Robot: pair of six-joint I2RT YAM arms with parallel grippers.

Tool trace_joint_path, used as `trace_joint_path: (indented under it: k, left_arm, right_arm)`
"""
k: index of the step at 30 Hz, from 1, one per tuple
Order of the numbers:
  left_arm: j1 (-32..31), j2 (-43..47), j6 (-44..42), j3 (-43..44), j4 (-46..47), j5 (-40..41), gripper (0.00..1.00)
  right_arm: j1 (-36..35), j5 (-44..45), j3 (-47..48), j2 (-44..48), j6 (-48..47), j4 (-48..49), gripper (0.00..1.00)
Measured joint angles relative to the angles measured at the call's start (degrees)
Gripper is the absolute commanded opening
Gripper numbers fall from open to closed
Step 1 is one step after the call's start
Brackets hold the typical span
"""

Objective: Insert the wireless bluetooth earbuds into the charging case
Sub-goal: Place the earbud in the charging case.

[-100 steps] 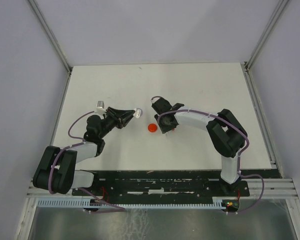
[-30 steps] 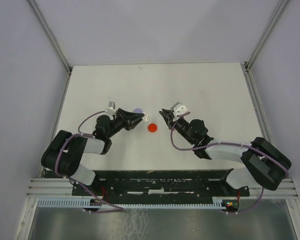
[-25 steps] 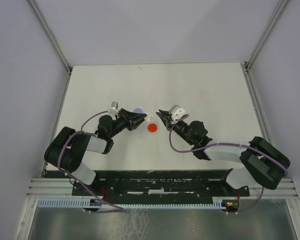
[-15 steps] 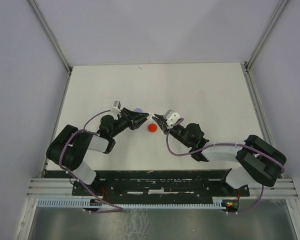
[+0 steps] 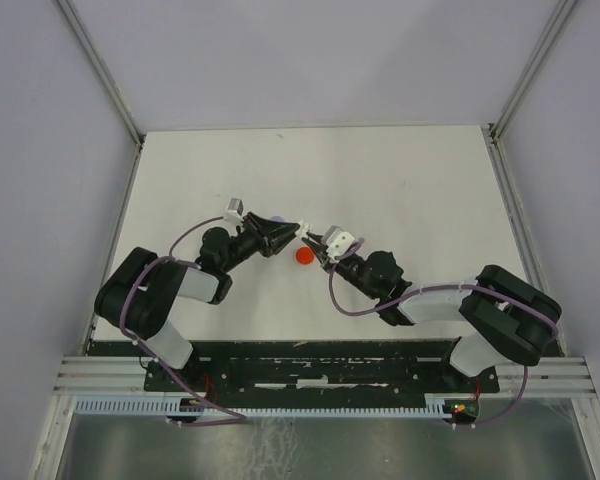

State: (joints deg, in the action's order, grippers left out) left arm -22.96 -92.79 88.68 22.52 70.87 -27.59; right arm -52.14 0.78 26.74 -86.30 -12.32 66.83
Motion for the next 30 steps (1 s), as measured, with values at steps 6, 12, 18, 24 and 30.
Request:
trace_joint_path:
  k: [6,12,18,24,30]
  left_arm:
    - [-0.11,-0.57,-0.02,1.36,-0.81,-1.38,0.03]
    - [-0.63,-0.57,-0.20,2.49,-2.36,-1.90,0.03]
    - [-1.01,-0.57,-0.87,3.30,-4.72,-2.86,0.03]
    - [-1.97,-0.70,-1.14,4.44,-5.25,-3.08,0.03]
    - [-2.69,-1.11,-1.79,5.64,-5.51,-3.61,0.03]
  right_arm:
    - [0.00,1.40,-0.39,0.11,-1.22,0.42,0.02]
    - [0.00,3.17,-0.76,0.63,-2.43,0.52,0.02]
    - [0.00,4.79,-1.84,2.27,-3.19,0.94,0.02]
    - [0.00,6.01,-2.21,3.80,-3.89,1.01,0.02]
    - [0.00,6.80,-2.27,3.80,-4.11,1.03,0.02]
